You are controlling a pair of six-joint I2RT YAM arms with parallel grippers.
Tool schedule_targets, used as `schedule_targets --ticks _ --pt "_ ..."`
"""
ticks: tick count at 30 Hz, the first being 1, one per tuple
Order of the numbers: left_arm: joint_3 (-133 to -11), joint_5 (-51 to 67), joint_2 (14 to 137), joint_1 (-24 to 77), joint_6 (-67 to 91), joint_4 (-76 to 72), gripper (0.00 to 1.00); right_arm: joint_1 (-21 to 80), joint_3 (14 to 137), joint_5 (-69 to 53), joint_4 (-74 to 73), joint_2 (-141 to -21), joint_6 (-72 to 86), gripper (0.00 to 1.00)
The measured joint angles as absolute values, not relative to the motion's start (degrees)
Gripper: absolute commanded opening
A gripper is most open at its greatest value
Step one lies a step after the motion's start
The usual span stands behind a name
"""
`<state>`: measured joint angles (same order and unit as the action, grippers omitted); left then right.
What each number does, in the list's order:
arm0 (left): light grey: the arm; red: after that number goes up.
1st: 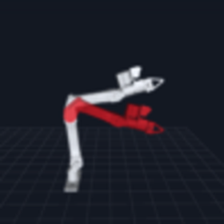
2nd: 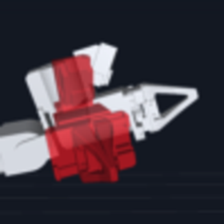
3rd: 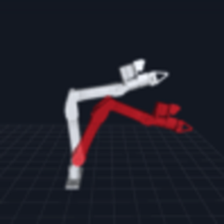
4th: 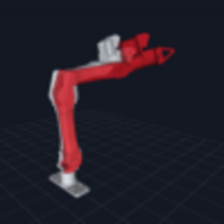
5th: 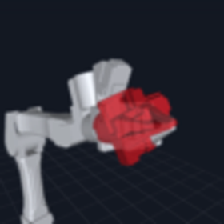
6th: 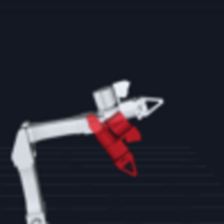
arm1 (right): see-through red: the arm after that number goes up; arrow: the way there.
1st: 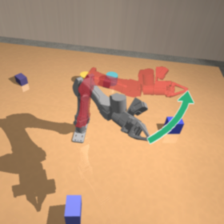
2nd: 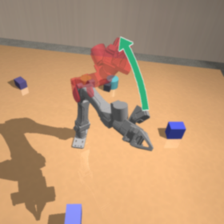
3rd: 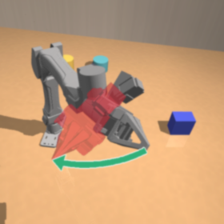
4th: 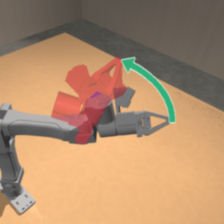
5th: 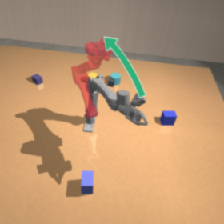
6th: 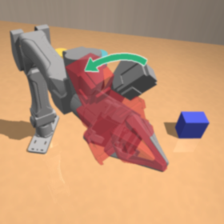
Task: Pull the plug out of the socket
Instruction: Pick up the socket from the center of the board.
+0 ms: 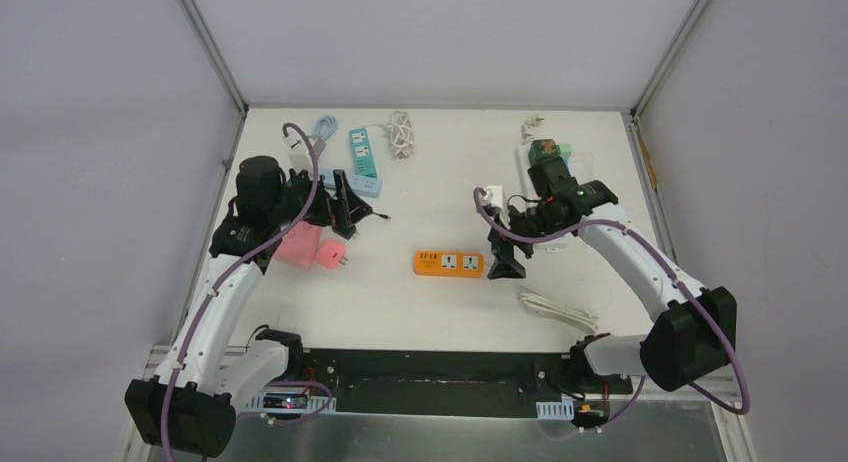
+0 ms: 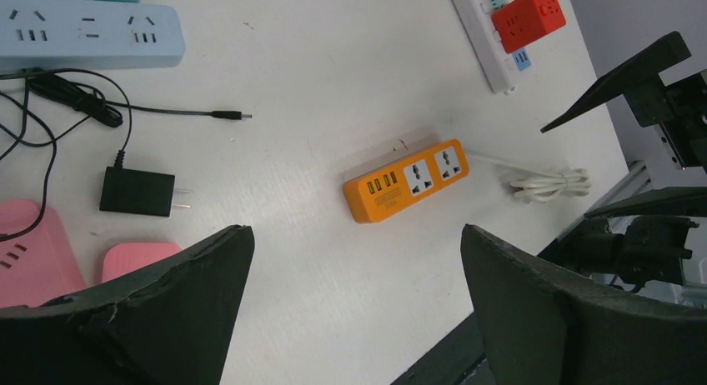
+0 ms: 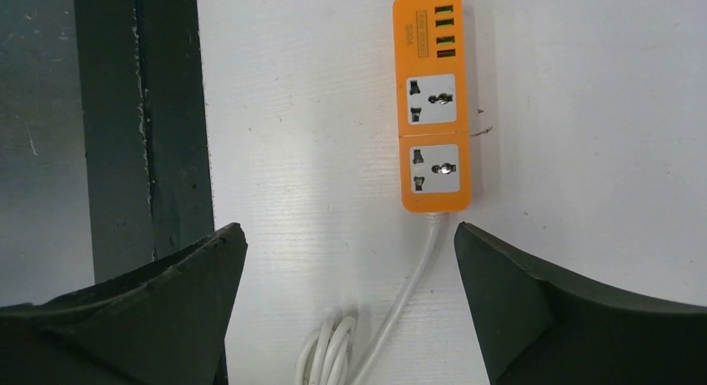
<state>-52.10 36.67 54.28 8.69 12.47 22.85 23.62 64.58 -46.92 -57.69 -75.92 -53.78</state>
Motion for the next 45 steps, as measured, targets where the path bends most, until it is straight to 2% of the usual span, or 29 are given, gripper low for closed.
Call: schedule_targets --ticks 16,27,37,45 --pt "-50.81 30.06 51.00 8.67 9.37 26.41 0.99 30.70 61.06 -38.13 -50.15 -79.11 -51.00 0.99" --pt "-47.09 37.87 53.21 9.15 10.22 21.52 0.99 30.76 61.32 -36.64 -49.63 -83.05 -47.35 0.99" --pt "-41.93 39.40 55.05 24.49 2.33 13.10 0.99 24.69 66.74 -41.25 -54.39 -83.70 -45.50 0.98" --pt "-46.33 38.09 67.42 36.95 -21.15 14.92 0.99 18.17 68.16 -45.19 -55.81 -80.97 -42.24 0.98"
